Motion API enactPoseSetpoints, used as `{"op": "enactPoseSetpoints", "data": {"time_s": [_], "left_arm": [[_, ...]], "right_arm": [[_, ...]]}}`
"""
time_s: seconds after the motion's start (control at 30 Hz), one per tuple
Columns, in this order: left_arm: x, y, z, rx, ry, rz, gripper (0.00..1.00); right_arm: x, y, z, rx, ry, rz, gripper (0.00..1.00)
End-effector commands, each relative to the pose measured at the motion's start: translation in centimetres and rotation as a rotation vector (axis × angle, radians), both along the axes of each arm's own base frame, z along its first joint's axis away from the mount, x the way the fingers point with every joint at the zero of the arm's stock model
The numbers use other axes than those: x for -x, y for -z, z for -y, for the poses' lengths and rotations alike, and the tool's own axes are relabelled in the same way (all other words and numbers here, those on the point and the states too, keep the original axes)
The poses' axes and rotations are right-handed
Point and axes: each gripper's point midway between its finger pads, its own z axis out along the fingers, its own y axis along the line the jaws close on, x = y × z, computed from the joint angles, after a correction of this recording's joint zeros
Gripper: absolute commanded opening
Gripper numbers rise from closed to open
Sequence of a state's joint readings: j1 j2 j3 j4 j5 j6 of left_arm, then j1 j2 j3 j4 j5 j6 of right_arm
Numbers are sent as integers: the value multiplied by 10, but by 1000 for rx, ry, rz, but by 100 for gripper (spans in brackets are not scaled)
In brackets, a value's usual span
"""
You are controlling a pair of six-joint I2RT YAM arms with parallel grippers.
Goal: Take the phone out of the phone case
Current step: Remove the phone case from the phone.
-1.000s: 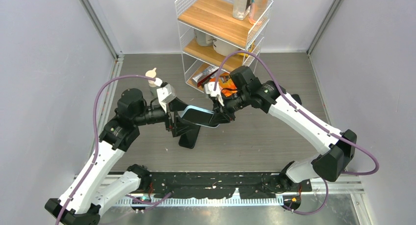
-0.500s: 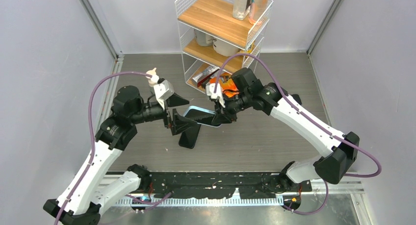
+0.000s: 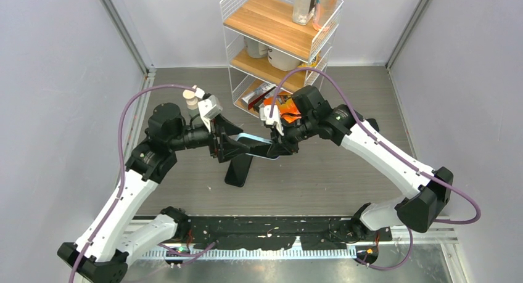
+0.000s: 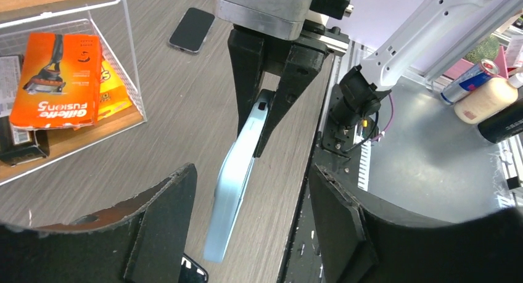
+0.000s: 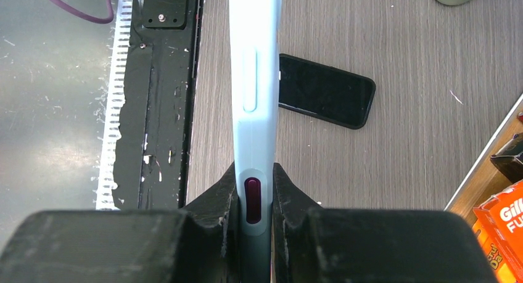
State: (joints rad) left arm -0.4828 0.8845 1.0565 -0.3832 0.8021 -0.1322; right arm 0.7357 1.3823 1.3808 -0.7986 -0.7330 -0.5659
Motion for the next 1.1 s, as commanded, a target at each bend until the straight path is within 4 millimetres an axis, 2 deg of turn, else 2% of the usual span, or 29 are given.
{"op": "enactPoseSetpoints", "data": {"time_s": [0.0,0.2,0.3,0.4,0.57,0.6,0.77,1.07], "left_arm": [[-1,-14,8,57,35,3,66],[-7,-11,13,63,41,-35,50],[-9,-11,16,69,51,-52,38],[-12,-9,19,78,57,-82,23],[-10,-6,25,104,81,-142,8],[-10,-5,26,114,86,-163,2],[-12,7,31,166,89,-309,0],[-43,36,39,181,14,-560,0]], "right_arm": [[2,-33,-3,-89,-14,87,6],[1,-34,-5,-92,-14,92,6],[1,-33,-6,-90,-16,94,5],[1,-31,-6,-86,-13,99,6],[-4,-28,-4,-74,20,140,6],[-4,-28,-4,-75,24,152,6],[-11,-28,-1,-60,80,221,6],[-25,-45,4,-70,180,345,6]]}}
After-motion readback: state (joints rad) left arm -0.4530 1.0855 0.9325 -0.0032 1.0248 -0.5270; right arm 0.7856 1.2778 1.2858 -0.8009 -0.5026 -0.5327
